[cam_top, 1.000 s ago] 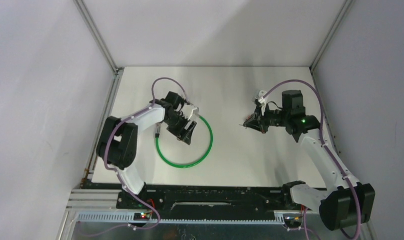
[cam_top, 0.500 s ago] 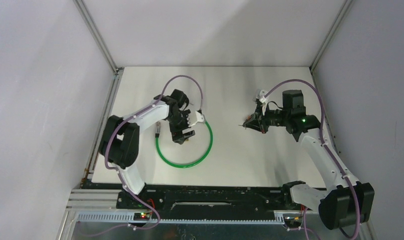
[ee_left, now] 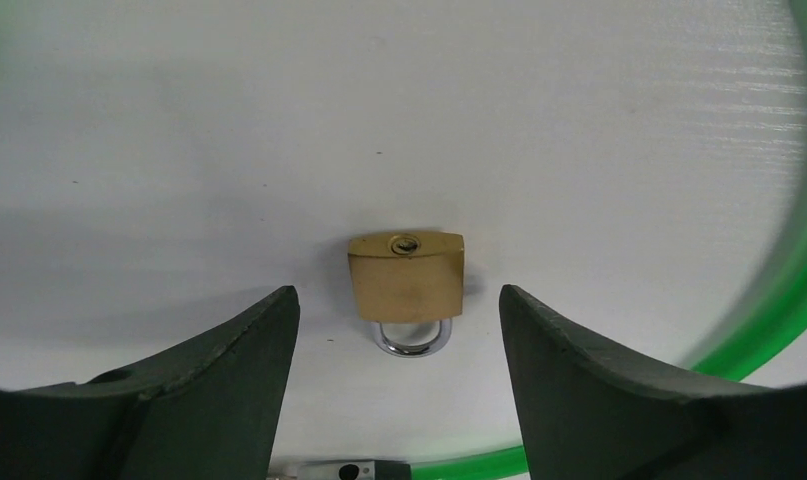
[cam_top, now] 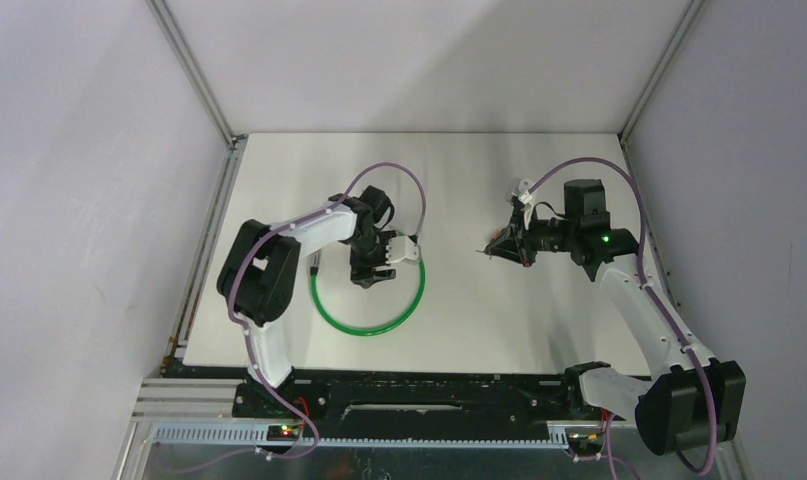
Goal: Unlock with the key
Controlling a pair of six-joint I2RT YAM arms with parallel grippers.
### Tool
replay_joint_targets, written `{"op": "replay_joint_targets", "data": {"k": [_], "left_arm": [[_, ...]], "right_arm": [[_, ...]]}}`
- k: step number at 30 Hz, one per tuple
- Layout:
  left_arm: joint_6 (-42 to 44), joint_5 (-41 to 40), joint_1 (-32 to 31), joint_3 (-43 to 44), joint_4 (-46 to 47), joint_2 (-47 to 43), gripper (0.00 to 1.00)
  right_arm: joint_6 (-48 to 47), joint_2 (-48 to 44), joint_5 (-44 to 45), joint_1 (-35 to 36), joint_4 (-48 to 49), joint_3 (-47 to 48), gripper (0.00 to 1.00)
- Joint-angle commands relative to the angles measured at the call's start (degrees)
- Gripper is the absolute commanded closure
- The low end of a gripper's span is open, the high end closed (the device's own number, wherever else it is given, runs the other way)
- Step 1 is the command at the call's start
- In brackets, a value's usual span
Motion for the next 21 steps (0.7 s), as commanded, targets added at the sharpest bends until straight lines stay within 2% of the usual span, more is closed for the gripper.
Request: {"op": "replay_joint_targets", "data": {"k": [1,8,11,16,21], "left_arm": [[2.48,-1.83,-0.73,0.03,3.78,-0.27,0.25],[2.97,-2.28,-0.95,-1.6,4.75,0.33,0.41],[3.11,-2.31,-0.94,-2.97,5.64,-0.6,0.41],[2.78,-3.59,-1.46,-4.77,7.57,-1.32,0.33],[2.35,-4.67,-1.98,-5.13,8.34,-1.13,0.38]], "right_arm": [[0.42,-0.12,-0.96,-0.51,1.36,0.19,1.0],[0.53,-0.4,-0.97,-1.19,1.42,0.19,1.0],[0.54,-0.58,-0.93,-1.61,1.48,0.19,1.0],[0.65,-0.39,-0.77,-1.75,1.58,0.19,1.0],[0.65,-0.51,-0.49,-1.77,1.63,0.19,1.0]]}}
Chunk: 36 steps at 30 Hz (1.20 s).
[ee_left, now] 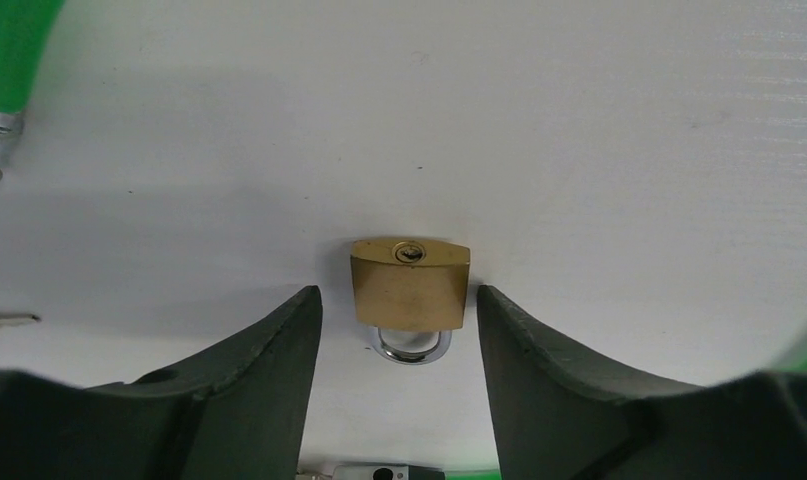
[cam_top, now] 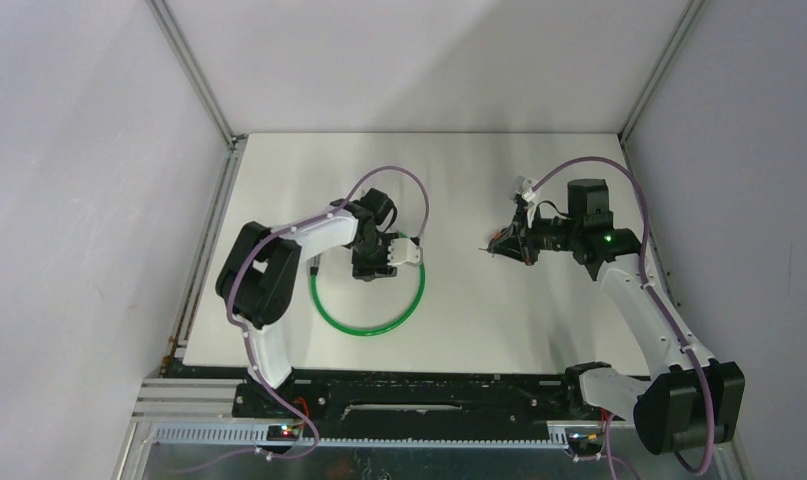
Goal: Unlock with the key
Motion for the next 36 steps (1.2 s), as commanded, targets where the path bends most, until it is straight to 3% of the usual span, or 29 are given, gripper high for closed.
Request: {"op": "replay_joint_targets", "data": {"k": [1,7,12,20,30,36], "left_arm": [[0.55,-1.6,-0.86,-2.91,2.32,-0.47,0.41],[-1.07,-0.71,-0.98,-4.31,4.86,-2.03,0.67],[-4.99,3.34,-0.8,-5.53,9.29,-6.78,0.78],[-11.34,17.07,-1.1,-5.56,12.31,-19.0,0.99],[-8.69,26.3,-5.53,-14.05,18.17,-35.04,1.0],[-5.82,26.47,-9.42,-14.37,15.64,-37.65,1.0]], "right_arm": [[0.25,-0.59,-0.51,-0.37,1.65,0.19,1.0],[0.56,-1.34,-0.38,-0.4,1.81,0.19,1.0],[1.87,-2.1,-0.47,-0.4,2.52,0.19,1.0],[4.06,-2.97,-1.94,-0.05,3.86,0.19,1.0],[10.57,-2.48,-1.76,8.38,9.08,0.34,1.0],[3.89,1.08,3.26,17.0,2.31,6.19,1.0]]}}
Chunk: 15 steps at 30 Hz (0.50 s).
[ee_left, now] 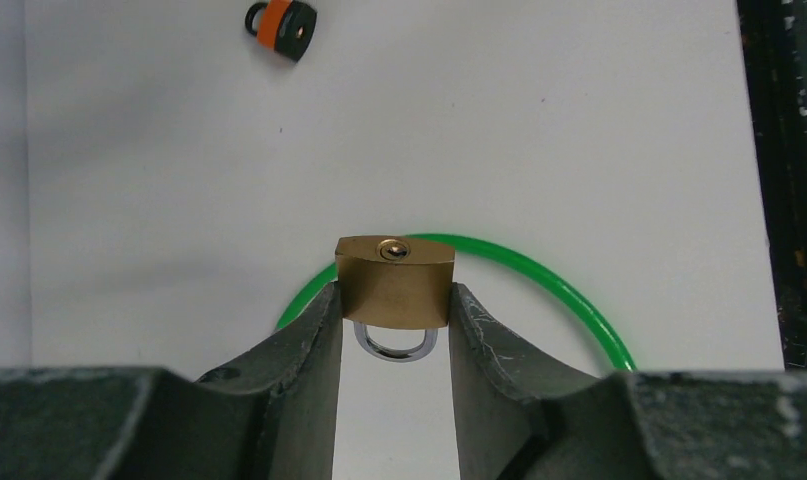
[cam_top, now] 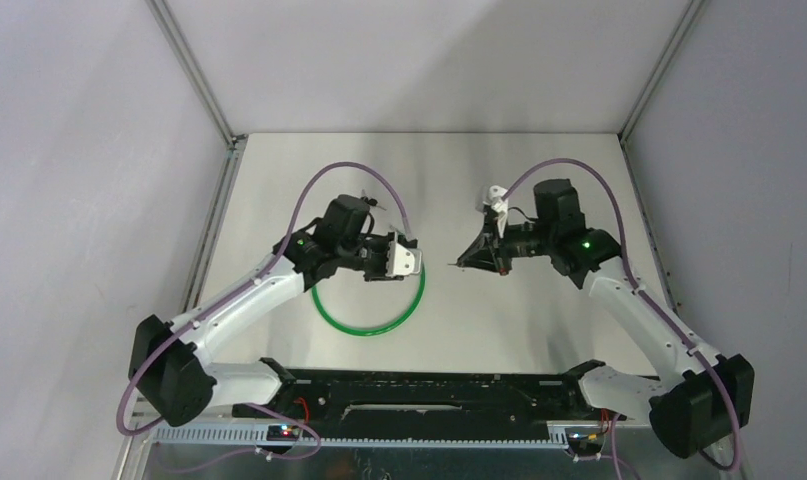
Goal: Unlock with the key
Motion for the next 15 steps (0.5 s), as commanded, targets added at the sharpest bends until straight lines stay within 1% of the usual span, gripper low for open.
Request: {"op": "replay_joint_targets", "data": {"k": [1,6,12,15], "left_arm": [[3.55,3.7,-2.59,-1.44,0.85,-2.68,1.0],[3.92,4.47,-4.93,-4.01,2.62,-4.43,1.0],[3.09,6.85,-5.55,-4.77,2.71,-5.47,1.0],[2.67,8.4,-5.57,-4.22,1.43,-5.16,1.0]], "right_arm": [[-4.35,2.66,3.46,5.02,-3.3,5.71,1.0],[-7.53,3.91,4.86,8.76,-4.77,6.47,1.0],[-18.04,2.36,14.64,17.38,-8.81,6.43,1.0],[-20.75,1.68,17.96,20.46,-9.31,6.43,1.0]]}}
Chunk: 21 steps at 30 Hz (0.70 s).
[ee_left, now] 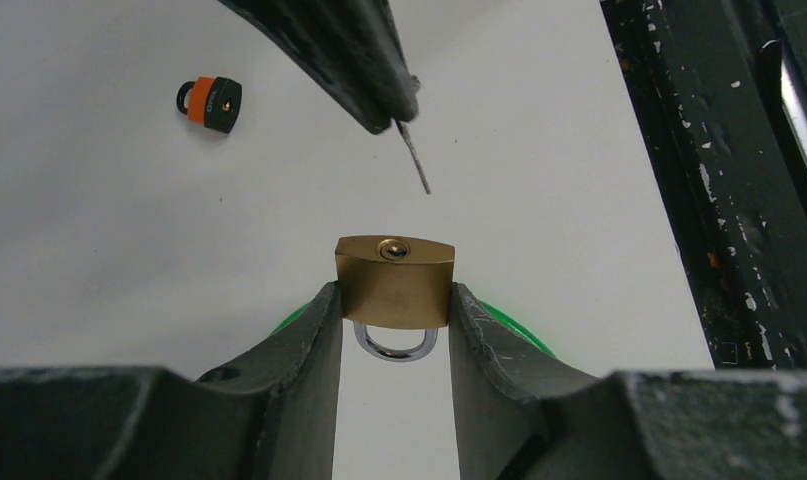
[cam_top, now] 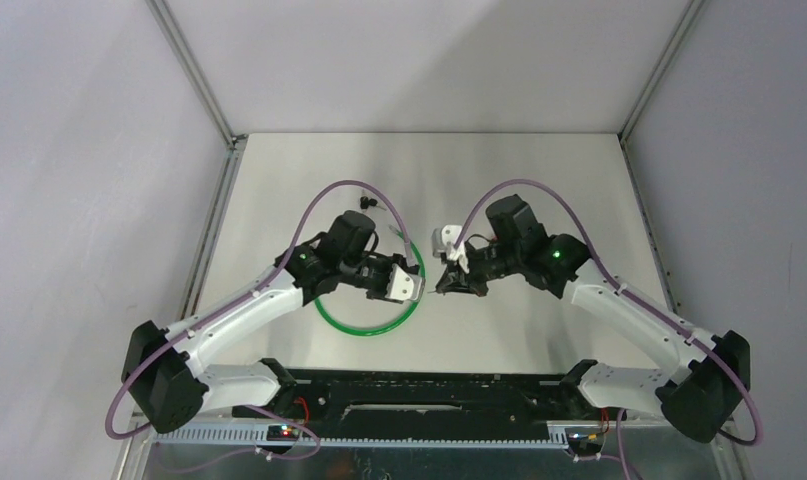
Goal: Unlock with the key
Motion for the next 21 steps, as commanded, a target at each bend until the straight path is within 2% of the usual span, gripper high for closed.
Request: {"op": "replay_joint_targets", "data": {"k": [1,5,9,21], "left_arm": [[-0.06,4.87,-0.23,0.11,0.81,-1.62,1.0],[-2.09,5.57,-0.22,-0.09,2.34,-1.18,1.0],[-3.79,1.89,-0.24,-0.27,4.43,-0.59,1.0],[-11.61,-10.77,-0.91,-1.49,12.63,-0.08,1.0]], "right_arm": [[-7.69,-2.22,8.03,4.29,-1.71,2.17,1.0],[-5.49,-2.4,9.64,5.7,-0.93,2.17,1.0],[0.82,-0.35,7.26,4.32,0.74,2.1,1.0],[24.94,6.44,-8.96,-9.84,9.99,3.39,1.0]]}}
